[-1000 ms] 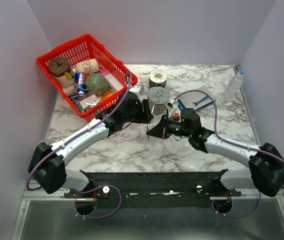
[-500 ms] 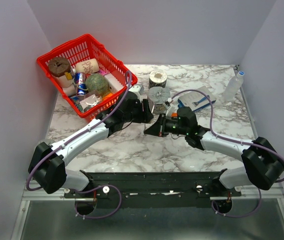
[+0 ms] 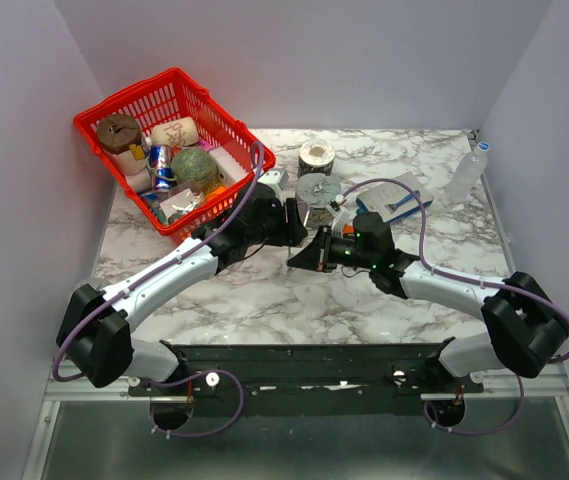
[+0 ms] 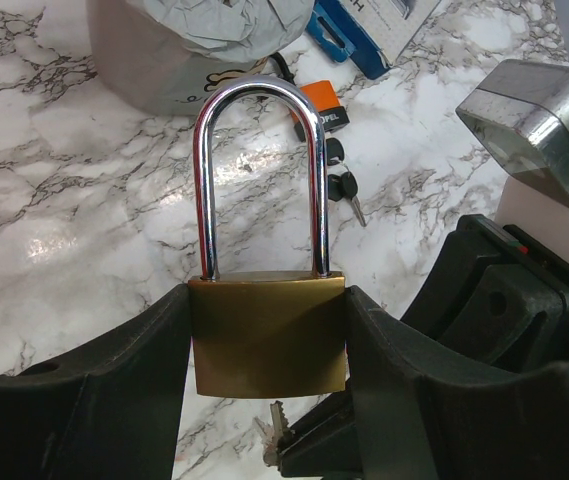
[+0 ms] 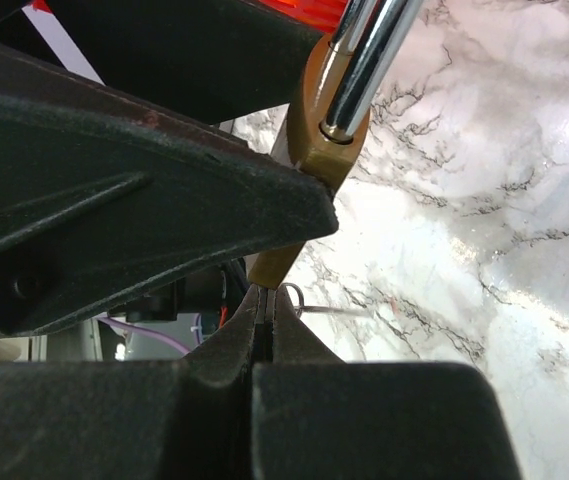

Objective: Unlock with the key

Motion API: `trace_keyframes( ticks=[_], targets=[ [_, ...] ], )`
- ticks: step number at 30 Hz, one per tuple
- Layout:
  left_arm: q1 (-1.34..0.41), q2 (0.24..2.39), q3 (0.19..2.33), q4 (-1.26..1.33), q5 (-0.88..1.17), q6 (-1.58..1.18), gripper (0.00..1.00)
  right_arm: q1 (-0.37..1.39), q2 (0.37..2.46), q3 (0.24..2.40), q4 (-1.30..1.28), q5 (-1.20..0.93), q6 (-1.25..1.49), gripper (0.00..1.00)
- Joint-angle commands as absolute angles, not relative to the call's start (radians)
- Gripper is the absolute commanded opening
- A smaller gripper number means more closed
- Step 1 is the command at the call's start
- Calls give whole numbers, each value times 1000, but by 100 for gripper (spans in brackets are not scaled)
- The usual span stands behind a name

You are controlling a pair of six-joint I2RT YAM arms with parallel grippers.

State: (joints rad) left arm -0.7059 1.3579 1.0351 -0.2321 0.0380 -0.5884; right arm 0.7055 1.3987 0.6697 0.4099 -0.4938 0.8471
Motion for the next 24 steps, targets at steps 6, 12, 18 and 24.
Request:
trace_keyframes(
  ticks=[6, 12, 18, 24],
  targets=[
    [-700, 1316, 1039, -161, 31, -598, 0, 709, 1411, 693, 417, -456, 873, 1],
    [-701, 1315, 1039, -161, 29, -597, 0, 709, 1419, 690, 411, -446, 877, 1],
    [-701, 1313, 1039, -163, 31, -597, 0, 709, 1416, 692, 405, -439, 877, 1],
    [-701, 1315, 1039, -161, 34, -597, 0, 707, 1417, 689, 400, -430, 882, 1]
  ],
)
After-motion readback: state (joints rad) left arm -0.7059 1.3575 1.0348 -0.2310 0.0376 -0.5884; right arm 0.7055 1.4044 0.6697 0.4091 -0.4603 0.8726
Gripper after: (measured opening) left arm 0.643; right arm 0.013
